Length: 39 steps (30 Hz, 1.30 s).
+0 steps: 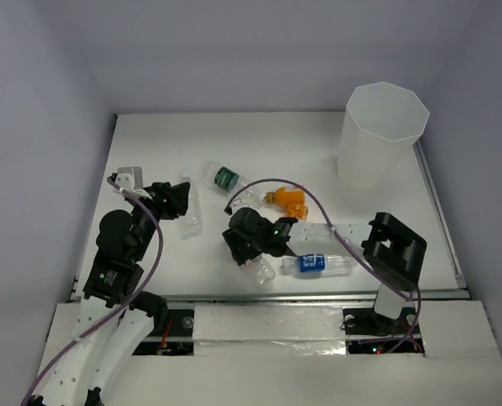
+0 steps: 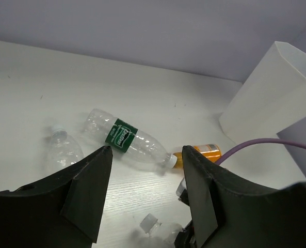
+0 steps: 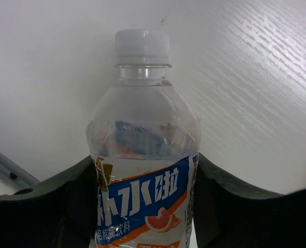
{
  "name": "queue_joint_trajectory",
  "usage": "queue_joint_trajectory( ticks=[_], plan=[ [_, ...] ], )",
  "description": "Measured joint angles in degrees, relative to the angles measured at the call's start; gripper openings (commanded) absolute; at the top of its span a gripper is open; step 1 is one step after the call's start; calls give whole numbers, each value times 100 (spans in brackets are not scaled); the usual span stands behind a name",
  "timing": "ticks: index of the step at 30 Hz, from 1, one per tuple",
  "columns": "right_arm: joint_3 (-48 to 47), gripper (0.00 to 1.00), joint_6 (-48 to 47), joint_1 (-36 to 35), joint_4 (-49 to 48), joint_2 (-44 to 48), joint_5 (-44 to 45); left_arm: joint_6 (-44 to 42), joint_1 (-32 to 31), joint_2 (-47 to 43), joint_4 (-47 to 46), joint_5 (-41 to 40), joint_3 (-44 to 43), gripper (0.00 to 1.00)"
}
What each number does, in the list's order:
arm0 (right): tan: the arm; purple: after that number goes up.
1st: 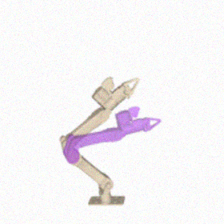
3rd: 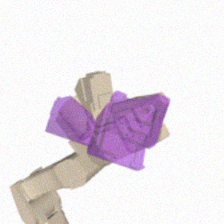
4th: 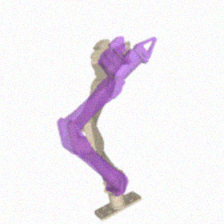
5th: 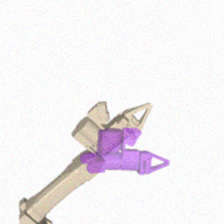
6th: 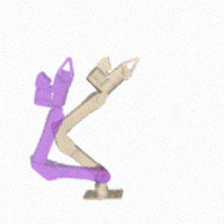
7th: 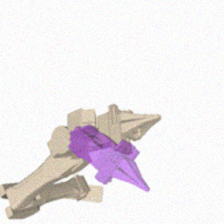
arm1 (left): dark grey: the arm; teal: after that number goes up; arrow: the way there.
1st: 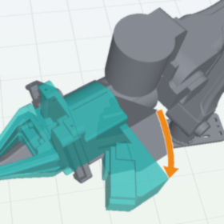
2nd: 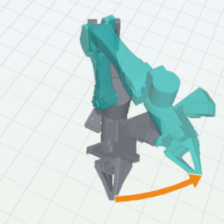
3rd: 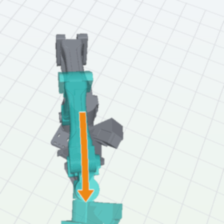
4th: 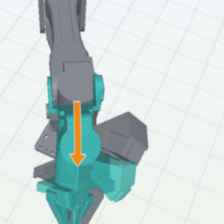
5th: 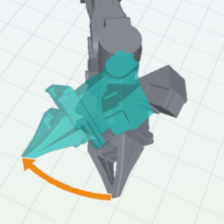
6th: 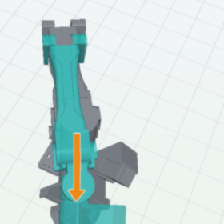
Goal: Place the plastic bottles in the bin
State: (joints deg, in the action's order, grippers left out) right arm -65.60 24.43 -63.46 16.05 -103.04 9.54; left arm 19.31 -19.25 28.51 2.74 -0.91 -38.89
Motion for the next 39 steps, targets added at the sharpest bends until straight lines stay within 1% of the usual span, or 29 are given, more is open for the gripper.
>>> queue_joint_trajectory(
  ticks=[3,6,10,12,14,15,18,21,24,26,30,34,37,38,39],
  plan=[
    [0,49,33,0,68,466,11,0,0,70,17,-15,0,54],
    [-66,47,-33,0,168,1384,271,2,9,225,48,-55,0,54],
    [-745,46,-304,229,136,2673,739,2,118,540,118,-55,0,56],
    [-1123,46,-428,605,-166,3128,859,0,175,693,162,-59,0,58],
    [-1290,46,-514,1191,-693,3576,962,-7,201,813,190,-70,0,62],
    [-1305,46,-544,1508,-933,3770,1054,-17,205,890,201,-70,0,66],
    [-1416,45,-780,2258,-1373,4120,1633,-39,205,1051,284,-70,0,70],
    [-1744,44,-1261,2804,-1779,4046,2275,-66,205,1158,332,-74,0,75],
    [-1864,44,-1665,3600,-2402,3764,2739,-87,205,1237,356,-94,-2,77],
    [-1882,44,-1716,4251,-2682,3477,2857,-103,205,1303,369,-111,-2,78],
    [-2216,44,-1727,5156,-2736,2553,2844,-146,205,1425,409,-149,-2,79],
    [-2581,45,-1847,5534,-2673,1687,2756,-188,205,1523,444,-197,-2,79],
    [-2643,48,-1862,5716,-2601,1311,2632,-219,205,1602,444,-251,-2,79],
    [-2643,50,-1851,5751,-2540,1241,2586,-232,205,1646,444,-267,-2,79],
    [-2625,55,-1840,5764,-2522,1198,2535,-238,205,1687,442,-284,-2,79]
  ],
)
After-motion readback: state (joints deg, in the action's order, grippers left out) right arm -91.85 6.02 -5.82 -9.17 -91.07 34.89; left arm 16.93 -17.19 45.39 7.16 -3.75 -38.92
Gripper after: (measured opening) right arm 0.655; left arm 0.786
